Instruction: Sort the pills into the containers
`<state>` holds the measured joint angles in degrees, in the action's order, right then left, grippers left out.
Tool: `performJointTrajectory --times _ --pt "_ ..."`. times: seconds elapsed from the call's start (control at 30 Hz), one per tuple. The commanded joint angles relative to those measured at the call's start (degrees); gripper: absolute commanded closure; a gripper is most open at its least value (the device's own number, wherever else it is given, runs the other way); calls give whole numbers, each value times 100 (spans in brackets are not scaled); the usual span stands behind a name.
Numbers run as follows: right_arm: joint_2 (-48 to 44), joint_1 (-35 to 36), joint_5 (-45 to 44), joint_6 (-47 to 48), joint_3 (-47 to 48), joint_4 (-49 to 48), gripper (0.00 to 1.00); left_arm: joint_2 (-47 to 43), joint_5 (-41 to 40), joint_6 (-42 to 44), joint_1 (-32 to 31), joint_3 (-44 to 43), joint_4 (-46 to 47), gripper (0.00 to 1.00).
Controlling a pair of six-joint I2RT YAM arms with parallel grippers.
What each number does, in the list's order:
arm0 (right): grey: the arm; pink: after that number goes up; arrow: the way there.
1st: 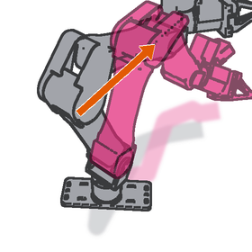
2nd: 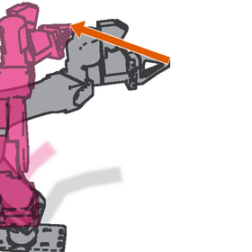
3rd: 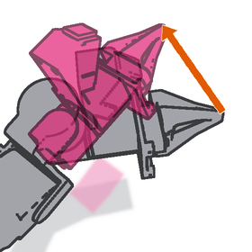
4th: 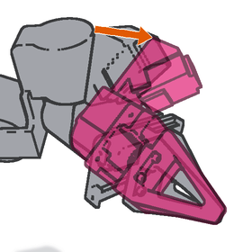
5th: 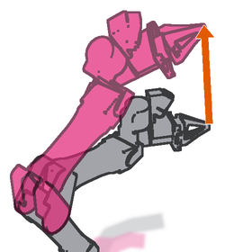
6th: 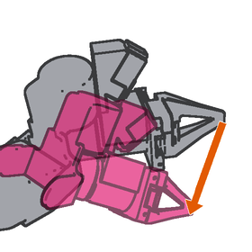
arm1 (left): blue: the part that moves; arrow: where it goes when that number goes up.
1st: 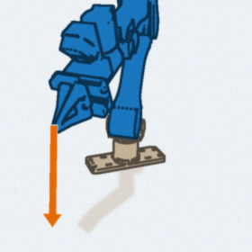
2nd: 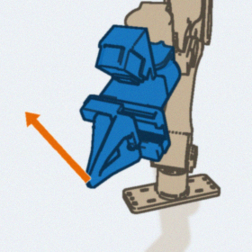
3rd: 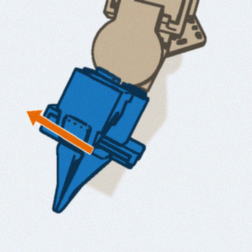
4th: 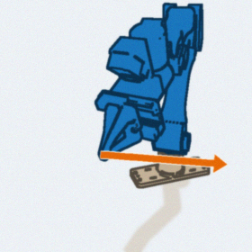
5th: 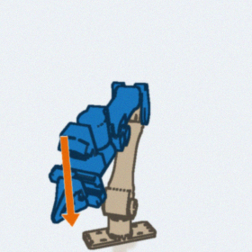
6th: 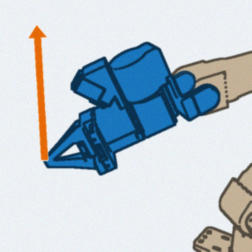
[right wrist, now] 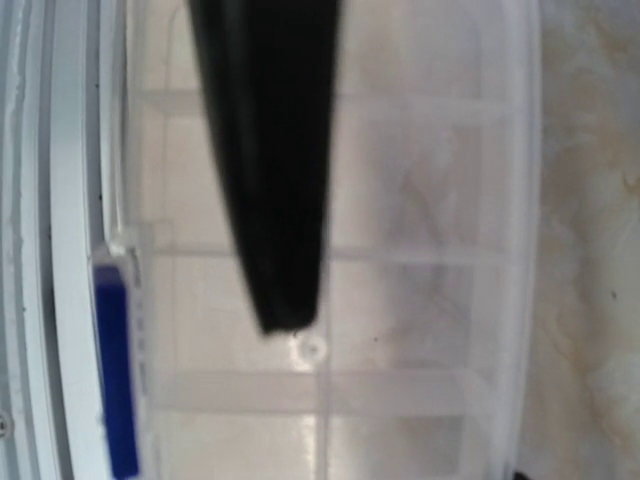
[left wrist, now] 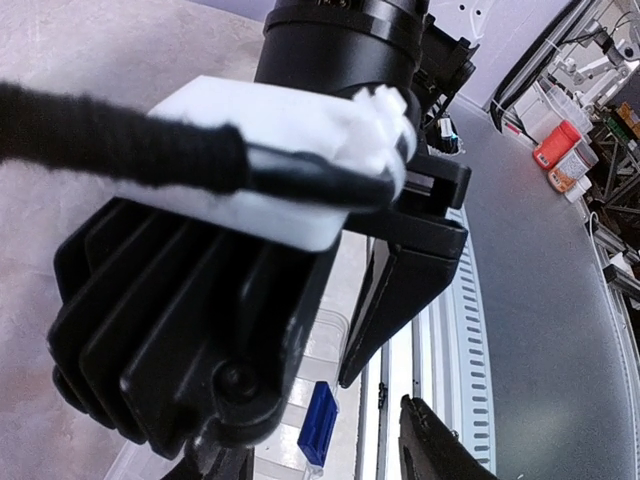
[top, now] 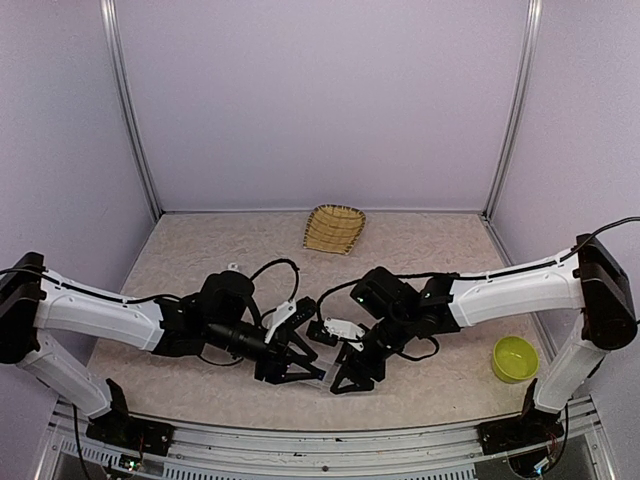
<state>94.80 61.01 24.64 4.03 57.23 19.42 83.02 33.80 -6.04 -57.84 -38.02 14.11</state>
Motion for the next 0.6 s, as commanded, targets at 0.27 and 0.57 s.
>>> performJointTrajectory --times 0.27,0.57 --pt "69 51 171 71 176 -1 36 248 119 26 -33 -183 111 56" --pt "91 55 155 102 249 74 36 278 232 80 -34 -245 43 69"
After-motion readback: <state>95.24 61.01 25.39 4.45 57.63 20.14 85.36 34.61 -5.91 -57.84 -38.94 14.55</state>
